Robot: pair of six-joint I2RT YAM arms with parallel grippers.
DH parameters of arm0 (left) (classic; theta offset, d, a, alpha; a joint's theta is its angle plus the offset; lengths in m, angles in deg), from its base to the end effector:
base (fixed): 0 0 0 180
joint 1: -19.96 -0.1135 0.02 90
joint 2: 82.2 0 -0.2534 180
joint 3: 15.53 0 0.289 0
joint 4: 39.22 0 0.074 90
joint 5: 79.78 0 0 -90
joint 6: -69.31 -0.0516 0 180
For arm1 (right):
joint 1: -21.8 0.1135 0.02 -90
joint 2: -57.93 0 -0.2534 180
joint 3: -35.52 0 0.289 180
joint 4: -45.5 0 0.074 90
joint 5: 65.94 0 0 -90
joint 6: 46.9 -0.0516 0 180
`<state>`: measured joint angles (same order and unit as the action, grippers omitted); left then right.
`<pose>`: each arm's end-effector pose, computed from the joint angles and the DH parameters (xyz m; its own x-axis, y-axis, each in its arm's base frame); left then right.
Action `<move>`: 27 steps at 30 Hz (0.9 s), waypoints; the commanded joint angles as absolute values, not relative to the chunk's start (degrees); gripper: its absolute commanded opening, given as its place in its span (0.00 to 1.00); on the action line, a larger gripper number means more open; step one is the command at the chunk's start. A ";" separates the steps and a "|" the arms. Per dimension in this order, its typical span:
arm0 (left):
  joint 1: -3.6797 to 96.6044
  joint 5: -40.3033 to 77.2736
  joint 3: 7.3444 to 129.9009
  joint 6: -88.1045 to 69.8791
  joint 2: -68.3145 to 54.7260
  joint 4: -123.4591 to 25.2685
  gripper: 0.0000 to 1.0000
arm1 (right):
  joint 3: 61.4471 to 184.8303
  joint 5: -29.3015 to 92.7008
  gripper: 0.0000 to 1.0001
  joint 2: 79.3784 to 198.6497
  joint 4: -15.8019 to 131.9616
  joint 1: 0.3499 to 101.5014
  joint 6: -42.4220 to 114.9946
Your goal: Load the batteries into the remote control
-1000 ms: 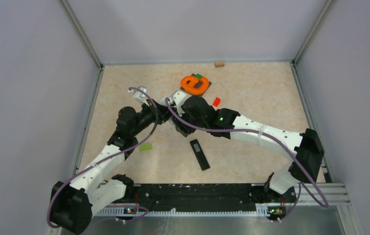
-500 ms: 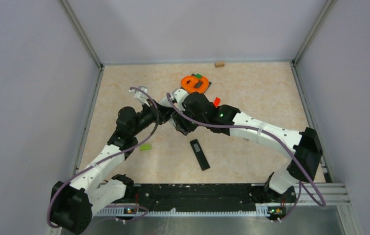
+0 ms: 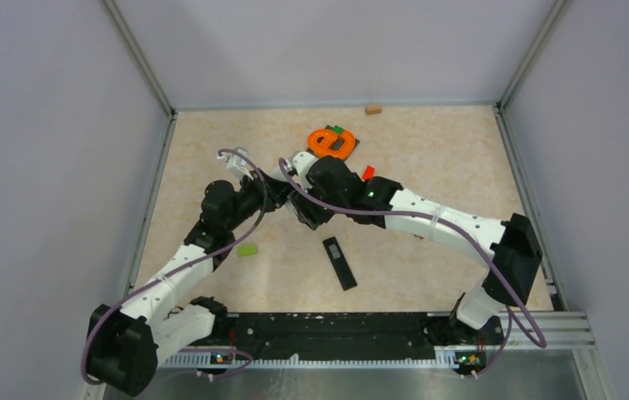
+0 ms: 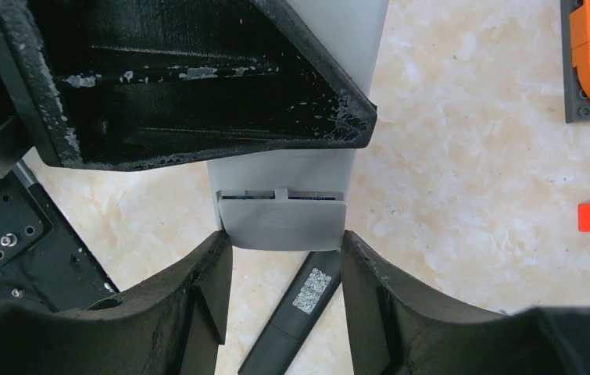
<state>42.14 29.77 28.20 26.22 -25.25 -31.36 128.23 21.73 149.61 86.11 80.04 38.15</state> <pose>0.2576 -0.1237 0.2484 -0.5442 -0.5213 -0.6573 0.3906 0.5360 -0.7484 0.2193 0.3502 0.2920 -0.4060 -0.4920 -0.7701 -0.8010 0.5973 0.0407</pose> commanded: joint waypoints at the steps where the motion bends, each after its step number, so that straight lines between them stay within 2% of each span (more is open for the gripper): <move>1: 43.43 32.78 30.30 33.70 -24.95 -25.53 0.00 | 131.48 21.52 0.50 150.92 78.23 80.66 38.27; 17: 42.84 31.17 29.64 39.68 -25.33 -28.88 0.00 | 134.43 22.78 0.55 155.14 84.36 80.40 35.41; 27: 39.35 40.41 27.40 49.06 -24.16 -22.40 0.00 | 138.85 30.74 0.57 158.33 89.79 78.67 34.58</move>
